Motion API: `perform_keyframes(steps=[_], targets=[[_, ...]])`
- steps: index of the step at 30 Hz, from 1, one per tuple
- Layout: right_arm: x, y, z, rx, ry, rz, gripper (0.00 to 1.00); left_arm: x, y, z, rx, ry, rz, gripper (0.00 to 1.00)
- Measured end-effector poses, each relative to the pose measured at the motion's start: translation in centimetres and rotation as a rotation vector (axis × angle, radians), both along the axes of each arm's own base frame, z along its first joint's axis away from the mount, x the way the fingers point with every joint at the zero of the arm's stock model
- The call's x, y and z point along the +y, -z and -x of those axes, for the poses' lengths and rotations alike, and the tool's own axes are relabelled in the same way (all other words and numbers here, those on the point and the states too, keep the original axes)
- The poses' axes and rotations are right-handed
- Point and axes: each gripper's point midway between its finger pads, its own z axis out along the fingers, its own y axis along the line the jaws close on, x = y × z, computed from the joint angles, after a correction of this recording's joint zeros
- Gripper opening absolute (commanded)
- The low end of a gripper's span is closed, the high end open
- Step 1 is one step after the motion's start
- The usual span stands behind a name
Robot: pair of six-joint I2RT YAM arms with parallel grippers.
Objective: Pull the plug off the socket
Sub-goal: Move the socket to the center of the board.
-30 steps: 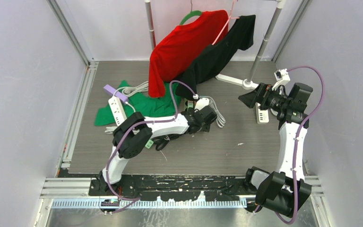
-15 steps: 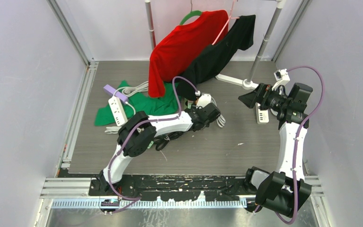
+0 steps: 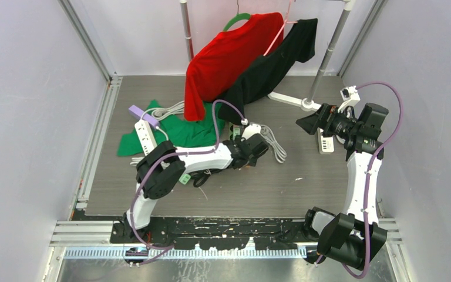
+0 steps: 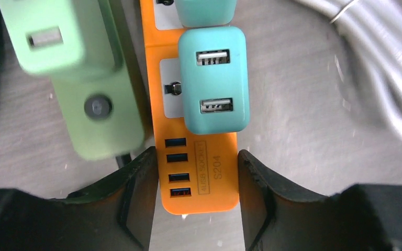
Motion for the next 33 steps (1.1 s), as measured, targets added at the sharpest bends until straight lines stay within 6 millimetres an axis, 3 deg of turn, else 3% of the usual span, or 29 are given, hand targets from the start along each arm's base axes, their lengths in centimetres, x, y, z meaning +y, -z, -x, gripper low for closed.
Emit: perform_keyframes(steps=[3, 9, 11, 14, 24, 28, 33], targets=[[0.0, 0.0, 0.0, 0.000, -0.001, 0.001, 1.00, 0.5, -0.1, 2.5, 0.005, 0.069, -0.039, 0.17], [0.1, 0.0, 0.0, -0.001, -0.005, 0.000, 1.00, 2.4, 0.5, 10.1, 0.049, 0.322, -0.085, 0.19], [0.3, -0.1, 0.1, -0.004, -0.013, -0.002, 1.00, 3.0, 0.6, 12.2, 0.063, 0.414, -0.047, 0.25], [0.5, -0.3, 0.1, -0.013, -0.029, -0.008, 1.00, 3.6, 0.5, 14.4, 0.064, 0.538, 0.042, 0.41], [1.5, -0.6, 0.5, -0.036, -0.089, -0.028, 1.00, 3.4, 1.2, 16.6, 0.050, 0.754, 0.114, 0.70], [1.9, -0.4, 0.7, -0.037, -0.116, -0.036, 1.00, 4.8, 1.3, 17.7, 0.052, 0.791, 0.113, 0.71], [2.4, -0.4, 1.1, -0.052, -0.154, -0.037, 1.00, 5.5, -0.8, 18.0, -0.007, 0.812, 0.156, 0.71]])
